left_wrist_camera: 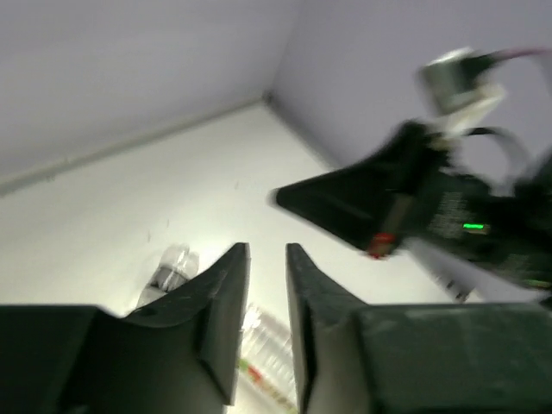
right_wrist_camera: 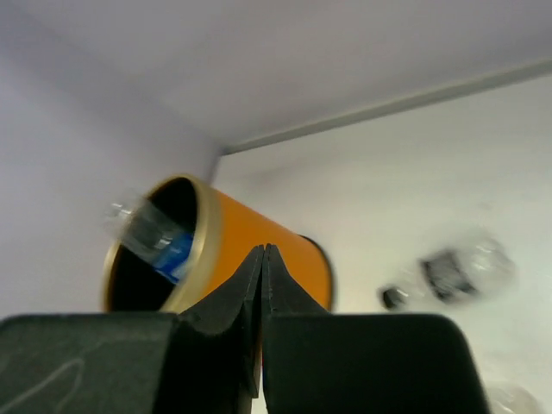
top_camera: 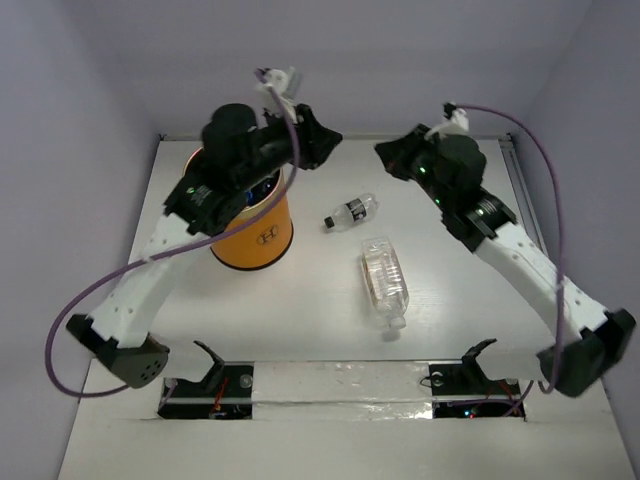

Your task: Put the plastic bottles in the bin

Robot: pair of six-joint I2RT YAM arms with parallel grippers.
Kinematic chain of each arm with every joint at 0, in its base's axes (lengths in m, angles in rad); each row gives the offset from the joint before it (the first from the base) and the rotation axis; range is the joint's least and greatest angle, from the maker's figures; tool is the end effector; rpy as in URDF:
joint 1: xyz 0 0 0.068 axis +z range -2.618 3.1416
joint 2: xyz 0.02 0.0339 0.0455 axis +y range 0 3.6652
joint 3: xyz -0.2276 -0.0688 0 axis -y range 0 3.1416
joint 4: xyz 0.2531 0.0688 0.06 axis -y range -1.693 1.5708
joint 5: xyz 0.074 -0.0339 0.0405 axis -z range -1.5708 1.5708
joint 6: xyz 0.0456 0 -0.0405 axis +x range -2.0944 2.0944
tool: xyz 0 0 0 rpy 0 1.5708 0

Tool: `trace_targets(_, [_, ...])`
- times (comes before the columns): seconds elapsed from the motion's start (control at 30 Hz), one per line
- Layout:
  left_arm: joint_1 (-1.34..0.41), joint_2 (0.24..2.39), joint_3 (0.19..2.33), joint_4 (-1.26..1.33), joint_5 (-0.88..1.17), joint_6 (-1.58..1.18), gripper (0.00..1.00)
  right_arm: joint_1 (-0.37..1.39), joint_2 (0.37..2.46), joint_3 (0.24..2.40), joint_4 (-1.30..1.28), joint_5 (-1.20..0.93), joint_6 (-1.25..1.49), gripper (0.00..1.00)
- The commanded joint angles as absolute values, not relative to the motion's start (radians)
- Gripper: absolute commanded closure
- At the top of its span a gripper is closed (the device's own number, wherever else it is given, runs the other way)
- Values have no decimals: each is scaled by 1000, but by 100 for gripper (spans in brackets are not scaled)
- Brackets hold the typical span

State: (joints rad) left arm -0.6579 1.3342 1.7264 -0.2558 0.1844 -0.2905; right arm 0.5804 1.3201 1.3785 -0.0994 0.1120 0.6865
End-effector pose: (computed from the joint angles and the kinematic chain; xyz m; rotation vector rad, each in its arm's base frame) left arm 0.2286 -0.1872 0.5031 0.4283 1.4388 -0.9044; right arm 0.2804 0.1777 0.4038 0.1797 1.6758 0.8801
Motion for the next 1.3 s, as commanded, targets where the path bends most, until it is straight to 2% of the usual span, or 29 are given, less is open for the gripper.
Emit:
trace_targets(0.0, [-715,1419,1726,-336,103,-166,80,546,1116,1150,-184,153,632,100])
trace_targets(0.03, [-724,1439,1717,-336,100,-141,84,546,1070,1106,-207,164,623,100])
trace_targets(0.1, [-733,1495,1692,-328,100,-121,84,546,934,1027,-283,181,624,100])
trace_targets(0.2, [-733,1587,1704,-336,84,-83,77,546,765,885,-372,206,682,99])
trace_targets(0.23, [-733,1613,1715,-337,84,-71,63,546,727,824,-386,193,719,98])
trace_targets(0.3, [-733,1686,1749,-345,100,-29,49,546,660,769,-422,175,753,91])
trace_targets(0.33, [-733,1739,1768,-353,110,-17,37,546,609,726,-429,160,782,88])
trace_targets(0.37, [-733,1768,1807,-376,120,-6,32,546,588,707,-442,153,793,77])
trace_targets(0.43, [-733,1856,1850,-400,120,21,25,546,540,686,-480,144,813,64])
trace_targets(0.47, [-733,1885,1868,-411,121,26,23,546,529,672,-492,143,815,52])
trace_targets(0.53, [-733,1942,1928,-443,118,35,21,546,511,667,-528,135,816,40])
trace_targets(0.57, [-724,1997,1966,-463,114,37,21,546,502,669,-541,138,810,31])
trace_targets(0.77, [-713,2169,2077,-525,68,66,16,546,466,678,-612,124,785,12])
trace_targets(1.0, [-681,2270,2108,-528,90,67,13,546,446,669,-666,87,782,2])
trace_targets(1.2, [-681,2356,2157,-534,91,60,13,546,494,655,-643,45,767,0])
trace_targets(1.27, [-681,2388,2171,-534,92,43,16,546,546,661,-631,37,746,0])
